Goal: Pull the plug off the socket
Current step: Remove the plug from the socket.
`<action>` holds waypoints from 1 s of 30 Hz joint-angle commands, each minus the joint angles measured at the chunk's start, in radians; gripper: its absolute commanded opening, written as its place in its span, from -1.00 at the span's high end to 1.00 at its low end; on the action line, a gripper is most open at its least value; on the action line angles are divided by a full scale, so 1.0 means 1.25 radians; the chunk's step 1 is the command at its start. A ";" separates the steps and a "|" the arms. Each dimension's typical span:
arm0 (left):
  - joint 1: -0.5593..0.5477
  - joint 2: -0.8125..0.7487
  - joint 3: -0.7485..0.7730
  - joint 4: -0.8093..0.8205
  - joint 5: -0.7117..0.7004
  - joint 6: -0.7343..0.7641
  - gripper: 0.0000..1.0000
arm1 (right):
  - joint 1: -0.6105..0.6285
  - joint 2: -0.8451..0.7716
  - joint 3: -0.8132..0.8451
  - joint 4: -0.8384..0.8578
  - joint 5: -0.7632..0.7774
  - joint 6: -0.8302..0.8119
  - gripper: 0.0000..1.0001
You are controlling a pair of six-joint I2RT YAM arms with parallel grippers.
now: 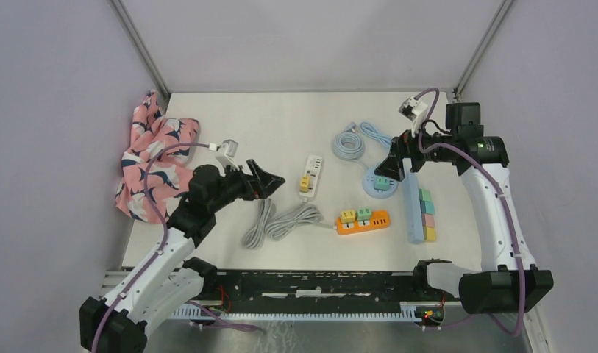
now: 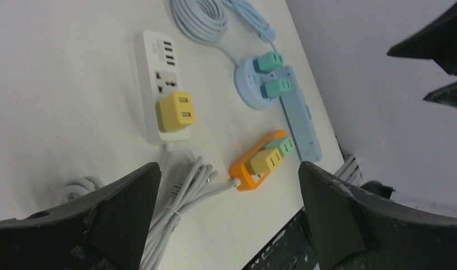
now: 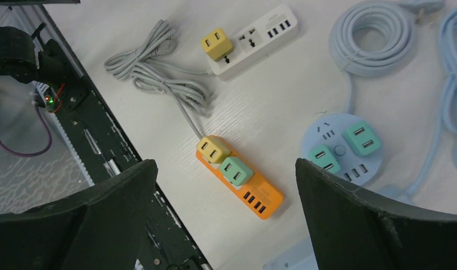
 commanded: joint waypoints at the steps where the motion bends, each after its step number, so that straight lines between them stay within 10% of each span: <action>1: -0.117 0.001 -0.036 0.081 -0.074 -0.024 -0.98 | -0.006 0.004 -0.089 0.111 -0.103 0.001 -0.99; 10: -0.318 0.128 -0.066 0.105 -0.344 -0.011 -0.77 | -0.007 0.016 -0.235 0.284 -0.107 0.034 -0.99; 22: -0.480 0.539 0.309 -0.229 -0.879 -0.070 -0.83 | -0.008 0.008 -0.270 0.295 -0.113 0.025 -1.00; 30: -0.506 0.588 0.329 -0.109 -0.781 0.057 -0.88 | -0.008 -0.009 -0.261 0.279 -0.121 0.027 -1.00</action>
